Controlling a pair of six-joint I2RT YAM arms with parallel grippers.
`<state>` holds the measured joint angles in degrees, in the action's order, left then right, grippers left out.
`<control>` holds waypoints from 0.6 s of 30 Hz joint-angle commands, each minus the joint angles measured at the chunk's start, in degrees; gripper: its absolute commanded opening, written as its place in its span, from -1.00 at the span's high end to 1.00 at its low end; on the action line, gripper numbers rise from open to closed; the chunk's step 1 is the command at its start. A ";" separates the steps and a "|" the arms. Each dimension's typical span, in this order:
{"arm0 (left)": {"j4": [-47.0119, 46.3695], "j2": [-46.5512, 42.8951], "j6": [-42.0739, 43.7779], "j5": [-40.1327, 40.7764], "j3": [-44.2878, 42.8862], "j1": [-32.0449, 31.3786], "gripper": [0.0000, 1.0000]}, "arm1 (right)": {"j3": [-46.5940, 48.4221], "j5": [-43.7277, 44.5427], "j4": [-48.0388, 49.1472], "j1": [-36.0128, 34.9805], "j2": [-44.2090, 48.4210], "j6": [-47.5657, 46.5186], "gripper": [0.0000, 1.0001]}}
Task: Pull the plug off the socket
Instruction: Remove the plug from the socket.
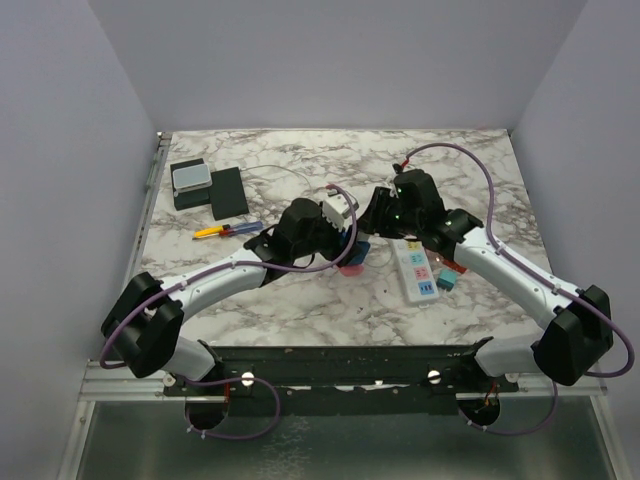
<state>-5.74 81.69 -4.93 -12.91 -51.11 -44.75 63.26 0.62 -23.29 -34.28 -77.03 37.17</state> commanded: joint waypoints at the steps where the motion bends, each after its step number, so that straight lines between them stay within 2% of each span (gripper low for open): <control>1: 14.74 1.29 2.47 1.85 2.36 -0.95 1.00 | 3.53 10.18 7.73 4.05 1.39 -0.63 0.99; 8: 15.97 3.90 1.74 2.29 1.11 -0.86 1.00 | 4.91 14.19 5.96 2.93 2.86 -2.41 0.99; 18: 13.28 5.07 -1.79 -4.89 1.27 2.64 1.00 | 0.19 25.81 7.27 -6.98 5.91 -0.59 0.99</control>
<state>-4.82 84.44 -5.87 -15.90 -52.82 -43.51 62.46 10.59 -23.86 -39.16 -75.94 35.31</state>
